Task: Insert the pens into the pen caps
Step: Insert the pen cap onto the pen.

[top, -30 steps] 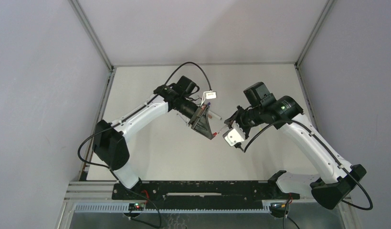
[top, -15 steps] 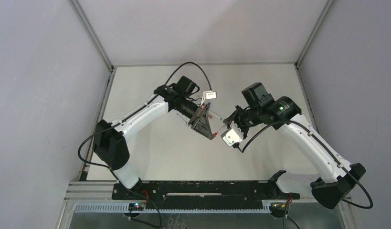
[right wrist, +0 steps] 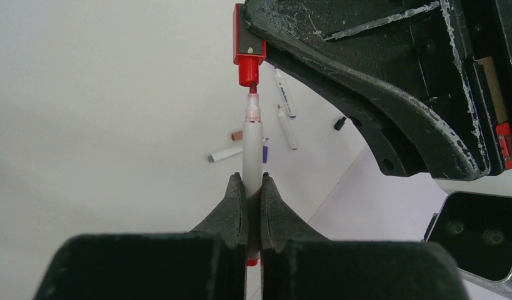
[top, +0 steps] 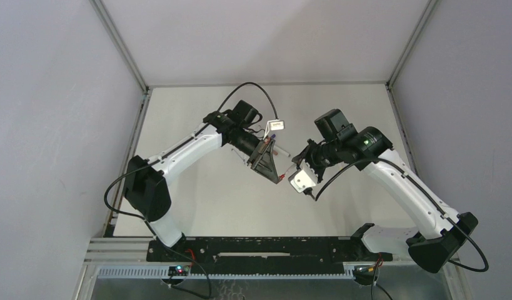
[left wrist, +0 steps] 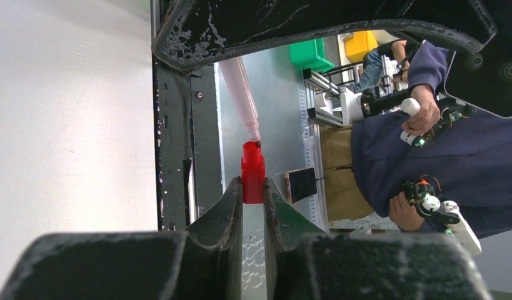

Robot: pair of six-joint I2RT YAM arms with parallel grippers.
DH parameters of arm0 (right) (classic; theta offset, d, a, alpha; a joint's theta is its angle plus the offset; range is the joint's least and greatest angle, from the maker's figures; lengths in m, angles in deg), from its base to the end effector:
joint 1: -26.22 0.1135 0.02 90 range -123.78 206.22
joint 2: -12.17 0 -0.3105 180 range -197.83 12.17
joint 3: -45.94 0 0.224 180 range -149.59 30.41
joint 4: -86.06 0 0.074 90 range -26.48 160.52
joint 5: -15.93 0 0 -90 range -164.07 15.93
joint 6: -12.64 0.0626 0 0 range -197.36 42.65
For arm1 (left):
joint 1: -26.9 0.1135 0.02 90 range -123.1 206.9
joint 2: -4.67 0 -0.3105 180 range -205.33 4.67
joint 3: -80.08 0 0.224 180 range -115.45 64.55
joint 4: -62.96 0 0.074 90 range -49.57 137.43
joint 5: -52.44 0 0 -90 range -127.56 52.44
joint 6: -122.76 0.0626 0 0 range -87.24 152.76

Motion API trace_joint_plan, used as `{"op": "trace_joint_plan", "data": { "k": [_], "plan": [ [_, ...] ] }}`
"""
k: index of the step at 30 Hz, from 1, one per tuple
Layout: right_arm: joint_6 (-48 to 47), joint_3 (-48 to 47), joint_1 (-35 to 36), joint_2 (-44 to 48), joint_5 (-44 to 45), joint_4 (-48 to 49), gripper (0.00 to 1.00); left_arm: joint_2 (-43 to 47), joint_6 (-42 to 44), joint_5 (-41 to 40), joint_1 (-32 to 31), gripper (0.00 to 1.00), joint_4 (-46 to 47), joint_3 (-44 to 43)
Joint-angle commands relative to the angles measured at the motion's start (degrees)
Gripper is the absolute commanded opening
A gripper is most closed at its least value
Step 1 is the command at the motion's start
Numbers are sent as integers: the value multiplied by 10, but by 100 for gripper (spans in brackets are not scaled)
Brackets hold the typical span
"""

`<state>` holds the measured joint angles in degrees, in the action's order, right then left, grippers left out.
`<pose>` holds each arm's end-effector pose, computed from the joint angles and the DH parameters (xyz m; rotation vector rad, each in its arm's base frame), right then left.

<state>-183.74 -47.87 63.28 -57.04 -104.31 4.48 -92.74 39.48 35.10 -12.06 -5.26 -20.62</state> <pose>0.1272 0.1356 0.3896 -2.3169 0.5648 0.1276 0.2135 -0.2495 0.3503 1.3250 2.1102 -1.8890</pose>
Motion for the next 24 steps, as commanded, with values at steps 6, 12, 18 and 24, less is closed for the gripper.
{"op": "trace_joint_plan", "data": {
  "k": [6,12,18,24],
  "plan": [
    [16,3,4,5,12,10,0,2,19,24,-4,0,2,-18],
    [18,3,-2,9,14,11,0,3,19,24,-4,0,2,-18],
    [17,5,1,11,4,5,0,3,17,22,-4,0,2,-18],
    [15,11,12,12,3,5,0,7,17,20,-4,0,1,-17]
  ]
}}
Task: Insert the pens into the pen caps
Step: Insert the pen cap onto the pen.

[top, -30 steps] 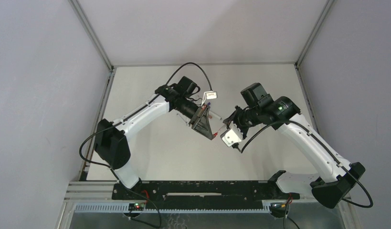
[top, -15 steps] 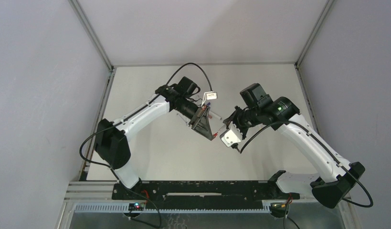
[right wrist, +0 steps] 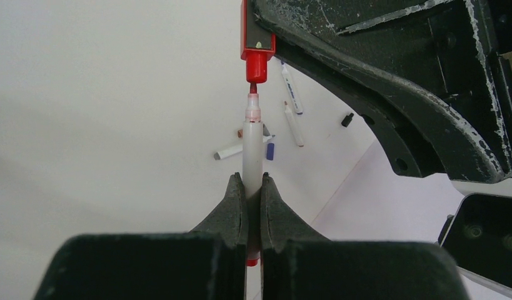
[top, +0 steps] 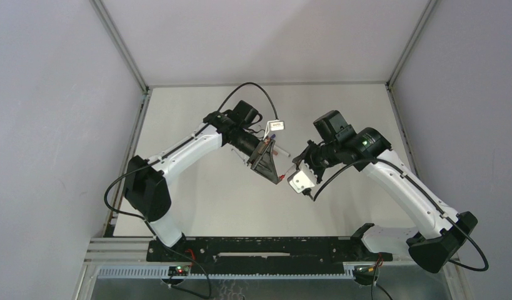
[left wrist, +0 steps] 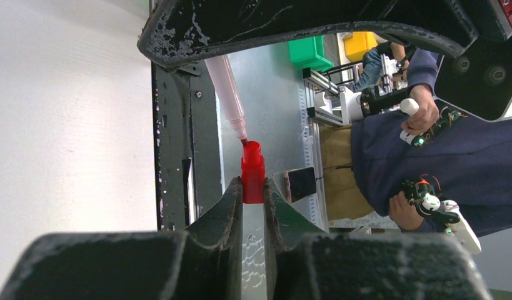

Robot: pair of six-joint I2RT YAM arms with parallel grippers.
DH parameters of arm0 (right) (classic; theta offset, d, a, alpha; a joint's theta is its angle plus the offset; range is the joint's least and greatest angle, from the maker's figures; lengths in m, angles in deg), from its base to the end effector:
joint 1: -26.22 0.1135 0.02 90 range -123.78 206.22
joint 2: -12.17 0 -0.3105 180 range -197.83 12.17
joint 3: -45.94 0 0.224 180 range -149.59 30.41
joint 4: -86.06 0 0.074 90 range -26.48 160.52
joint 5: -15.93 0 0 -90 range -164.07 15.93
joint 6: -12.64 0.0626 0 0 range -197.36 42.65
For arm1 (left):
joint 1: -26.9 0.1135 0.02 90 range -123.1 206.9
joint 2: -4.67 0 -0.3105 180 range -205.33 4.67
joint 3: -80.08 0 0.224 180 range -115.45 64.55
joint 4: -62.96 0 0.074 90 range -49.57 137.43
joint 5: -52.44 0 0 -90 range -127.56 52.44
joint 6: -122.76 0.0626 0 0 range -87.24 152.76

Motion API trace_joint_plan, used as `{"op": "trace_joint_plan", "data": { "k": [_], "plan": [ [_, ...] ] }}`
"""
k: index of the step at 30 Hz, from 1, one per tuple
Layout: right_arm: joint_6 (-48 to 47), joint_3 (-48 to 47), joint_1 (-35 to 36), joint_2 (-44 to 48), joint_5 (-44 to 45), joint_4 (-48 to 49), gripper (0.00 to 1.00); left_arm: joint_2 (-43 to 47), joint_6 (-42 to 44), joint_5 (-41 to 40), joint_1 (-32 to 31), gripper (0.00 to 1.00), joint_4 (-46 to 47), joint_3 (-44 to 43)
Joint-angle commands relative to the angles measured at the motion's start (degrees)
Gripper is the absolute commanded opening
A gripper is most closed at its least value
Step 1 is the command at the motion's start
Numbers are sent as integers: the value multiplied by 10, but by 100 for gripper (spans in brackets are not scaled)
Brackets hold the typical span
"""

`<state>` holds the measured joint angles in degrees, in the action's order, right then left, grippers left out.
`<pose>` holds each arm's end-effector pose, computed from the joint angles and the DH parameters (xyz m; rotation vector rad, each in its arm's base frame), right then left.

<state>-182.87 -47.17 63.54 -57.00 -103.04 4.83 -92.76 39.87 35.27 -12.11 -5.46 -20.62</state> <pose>0.1279 0.1356 0.3863 -2.3276 0.5911 0.1184 0.2131 -0.2496 0.3503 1.3302 2.1049 -1.8920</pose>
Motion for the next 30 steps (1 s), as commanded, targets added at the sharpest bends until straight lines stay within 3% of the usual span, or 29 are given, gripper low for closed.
{"op": "trace_joint_plan", "data": {
  "k": [1,11,24,30],
  "plan": [
    [7,4,11,12,-10,1,0,7,14,18,-3,0,3,-16],
    [13,4,22,14,-12,3,0,4,0,3,-3,0,6,-18],
    [60,3,54,5,-3,22,0,18,-149,-39,-3,0,126,12],
    [80,4,55,5,-2,33,0,21,-152,-55,-3,0,132,26]
  ]
}}
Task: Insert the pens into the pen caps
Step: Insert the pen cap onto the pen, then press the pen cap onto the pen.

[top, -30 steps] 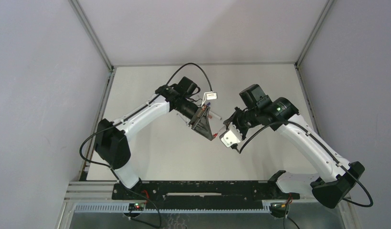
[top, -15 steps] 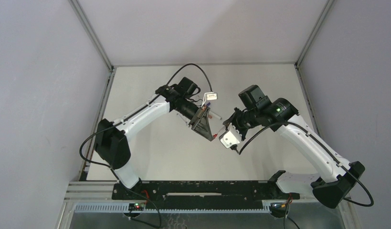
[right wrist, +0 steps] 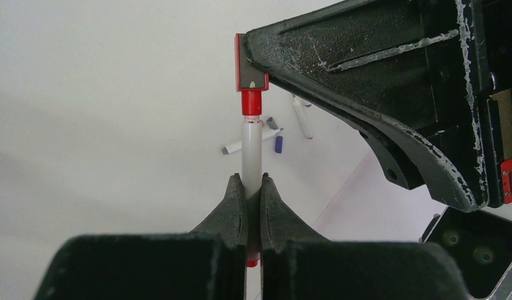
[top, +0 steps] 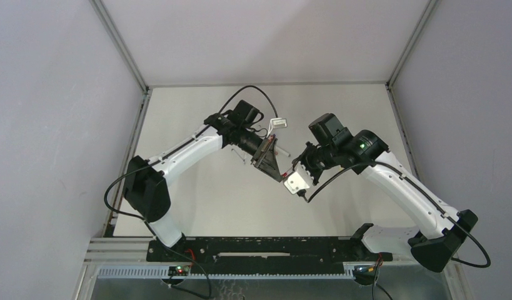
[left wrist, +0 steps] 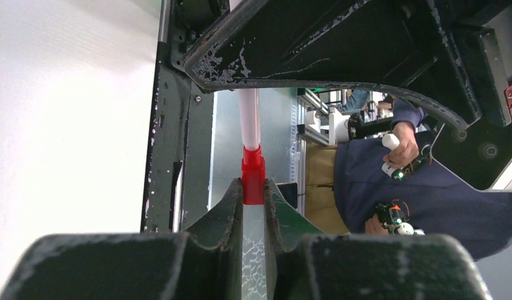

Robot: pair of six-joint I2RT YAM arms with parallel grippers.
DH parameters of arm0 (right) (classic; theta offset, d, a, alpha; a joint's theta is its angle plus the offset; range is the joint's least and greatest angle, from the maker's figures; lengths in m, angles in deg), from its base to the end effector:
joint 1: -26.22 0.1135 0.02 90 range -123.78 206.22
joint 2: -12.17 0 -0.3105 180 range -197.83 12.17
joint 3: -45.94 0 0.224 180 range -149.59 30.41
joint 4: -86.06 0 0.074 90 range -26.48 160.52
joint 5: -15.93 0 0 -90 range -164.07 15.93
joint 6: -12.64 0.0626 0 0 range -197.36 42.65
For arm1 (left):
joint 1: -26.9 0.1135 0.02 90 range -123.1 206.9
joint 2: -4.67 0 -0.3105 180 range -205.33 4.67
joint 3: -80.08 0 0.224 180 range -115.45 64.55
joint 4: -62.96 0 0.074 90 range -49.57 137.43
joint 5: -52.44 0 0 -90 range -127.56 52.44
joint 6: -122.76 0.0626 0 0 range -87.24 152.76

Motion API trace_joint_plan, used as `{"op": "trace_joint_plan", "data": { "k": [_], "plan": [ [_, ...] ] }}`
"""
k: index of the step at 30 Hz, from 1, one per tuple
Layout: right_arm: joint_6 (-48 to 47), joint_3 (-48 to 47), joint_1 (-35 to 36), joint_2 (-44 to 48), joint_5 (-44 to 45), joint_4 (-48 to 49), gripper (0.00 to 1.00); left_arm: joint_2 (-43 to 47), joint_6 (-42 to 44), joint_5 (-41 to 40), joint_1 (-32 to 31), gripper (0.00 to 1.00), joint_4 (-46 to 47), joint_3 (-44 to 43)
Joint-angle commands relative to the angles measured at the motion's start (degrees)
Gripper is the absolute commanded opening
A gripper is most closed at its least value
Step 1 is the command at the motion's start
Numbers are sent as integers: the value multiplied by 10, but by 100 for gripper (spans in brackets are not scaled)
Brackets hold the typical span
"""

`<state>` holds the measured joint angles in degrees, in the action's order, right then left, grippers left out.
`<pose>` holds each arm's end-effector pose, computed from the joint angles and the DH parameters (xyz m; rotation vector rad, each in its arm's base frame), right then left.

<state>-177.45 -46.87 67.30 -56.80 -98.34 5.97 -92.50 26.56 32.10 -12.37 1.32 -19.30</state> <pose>0.1235 0.1418 0.3849 -2.3425 0.6577 0.0916 0.2193 -0.2551 0.3478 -1.1517 -2.2312 1.8435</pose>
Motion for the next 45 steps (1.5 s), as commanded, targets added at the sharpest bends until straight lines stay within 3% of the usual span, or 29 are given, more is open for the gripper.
{"op": "trace_joint_plan", "data": {
  "k": [1,8,12,18,24,29,33,38,45],
  "plan": [
    [26,1,17,4,-53,19,0,18,-22,-27,-1,0,65,13],
    [37,0,23,7,-101,-2,0,20,-84,-54,-1,0,109,10],
    [67,1,24,13,-171,-4,0,31,-92,-119,-1,0,117,-2],
    [156,4,22,3,-252,29,0,62,-63,-216,-2,0,108,-28],
    [296,9,20,-12,-284,108,0,89,-96,-220,-4,0,180,1],
    [345,3,10,-14,-312,138,0,100,-69,-265,-20,0,174,15],
    [344,9,27,-7,-276,147,0,97,-49,-291,-31,0,152,15],
    [426,18,20,-7,-237,222,0,90,-56,-275,-32,0,150,17],
    [345,66,-9,10,-241,169,0,113,-148,-245,-3,2,233,27]
  ]
}}
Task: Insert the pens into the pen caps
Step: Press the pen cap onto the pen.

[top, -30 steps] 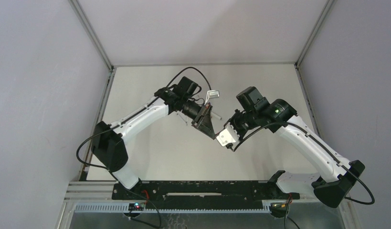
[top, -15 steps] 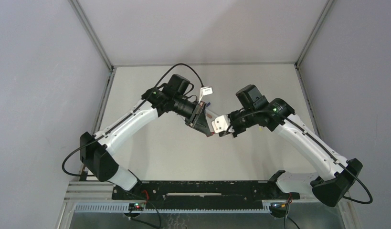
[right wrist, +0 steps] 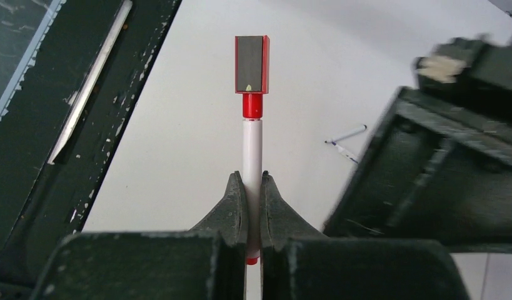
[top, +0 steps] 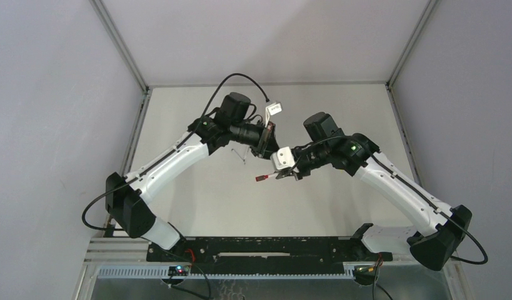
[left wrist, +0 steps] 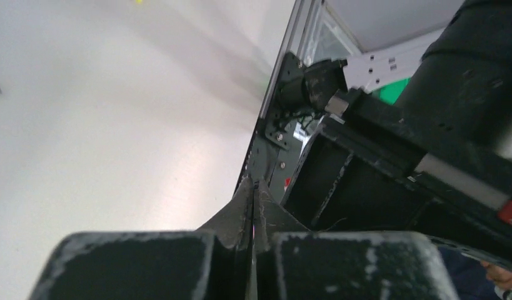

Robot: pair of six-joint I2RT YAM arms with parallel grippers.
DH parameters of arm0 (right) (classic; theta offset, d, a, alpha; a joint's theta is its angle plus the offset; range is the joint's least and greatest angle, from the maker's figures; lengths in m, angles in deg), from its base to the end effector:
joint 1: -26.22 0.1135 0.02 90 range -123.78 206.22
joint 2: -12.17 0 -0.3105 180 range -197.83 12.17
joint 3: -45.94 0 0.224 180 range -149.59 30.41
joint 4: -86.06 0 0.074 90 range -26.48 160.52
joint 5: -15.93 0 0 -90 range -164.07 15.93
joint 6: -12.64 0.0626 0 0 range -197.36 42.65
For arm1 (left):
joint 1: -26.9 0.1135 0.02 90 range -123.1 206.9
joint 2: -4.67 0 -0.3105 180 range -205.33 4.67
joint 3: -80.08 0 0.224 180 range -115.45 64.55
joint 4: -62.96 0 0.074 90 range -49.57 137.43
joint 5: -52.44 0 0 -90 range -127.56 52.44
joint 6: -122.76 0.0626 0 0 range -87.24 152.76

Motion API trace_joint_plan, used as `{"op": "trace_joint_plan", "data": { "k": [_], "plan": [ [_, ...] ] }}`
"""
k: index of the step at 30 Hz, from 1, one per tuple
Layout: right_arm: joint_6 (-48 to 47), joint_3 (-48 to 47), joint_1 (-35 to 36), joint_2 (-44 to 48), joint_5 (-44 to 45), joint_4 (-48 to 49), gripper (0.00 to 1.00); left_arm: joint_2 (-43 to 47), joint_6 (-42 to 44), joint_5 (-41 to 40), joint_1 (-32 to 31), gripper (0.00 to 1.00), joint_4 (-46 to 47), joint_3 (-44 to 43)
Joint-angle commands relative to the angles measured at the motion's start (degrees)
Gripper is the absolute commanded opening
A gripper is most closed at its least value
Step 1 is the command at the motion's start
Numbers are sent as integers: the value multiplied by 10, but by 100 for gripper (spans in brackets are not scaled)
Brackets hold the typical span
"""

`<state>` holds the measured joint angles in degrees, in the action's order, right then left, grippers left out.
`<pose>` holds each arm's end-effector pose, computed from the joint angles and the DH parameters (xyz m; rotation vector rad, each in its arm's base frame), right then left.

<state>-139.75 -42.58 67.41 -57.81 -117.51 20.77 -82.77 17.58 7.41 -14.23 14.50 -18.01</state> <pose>0.1281 0.1693 0.3895 -1.9302 1.0804 0.6962 0.2117 -0.2436 0.3926 0.9810 2.1591 -1.3853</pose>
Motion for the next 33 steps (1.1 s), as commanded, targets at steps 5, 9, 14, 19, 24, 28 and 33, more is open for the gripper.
{"op": "trace_joint_plan", "data": {
  "k": [5,9,14,19,24,28,33],
  "plan": [
    [-40,46,-27,33,-64,16,0,49,-123,-18,43,18,165,6],
    [-22,47,-45,40,-91,15,0,84,-147,-62,66,29,204,6],
    [95,60,-100,57,-153,60,0,166,-155,-147,97,53,316,80],
    [323,88,-165,76,-194,181,0,228,-236,-198,117,89,550,189],
    [550,117,-219,80,-223,329,0,198,-353,-135,132,99,669,206],
    [667,124,-241,77,-255,402,0,156,-401,-38,131,94,779,206],
    [770,124,-243,72,-287,477,0,137,-396,-7,126,92,879,239]
  ]
}}
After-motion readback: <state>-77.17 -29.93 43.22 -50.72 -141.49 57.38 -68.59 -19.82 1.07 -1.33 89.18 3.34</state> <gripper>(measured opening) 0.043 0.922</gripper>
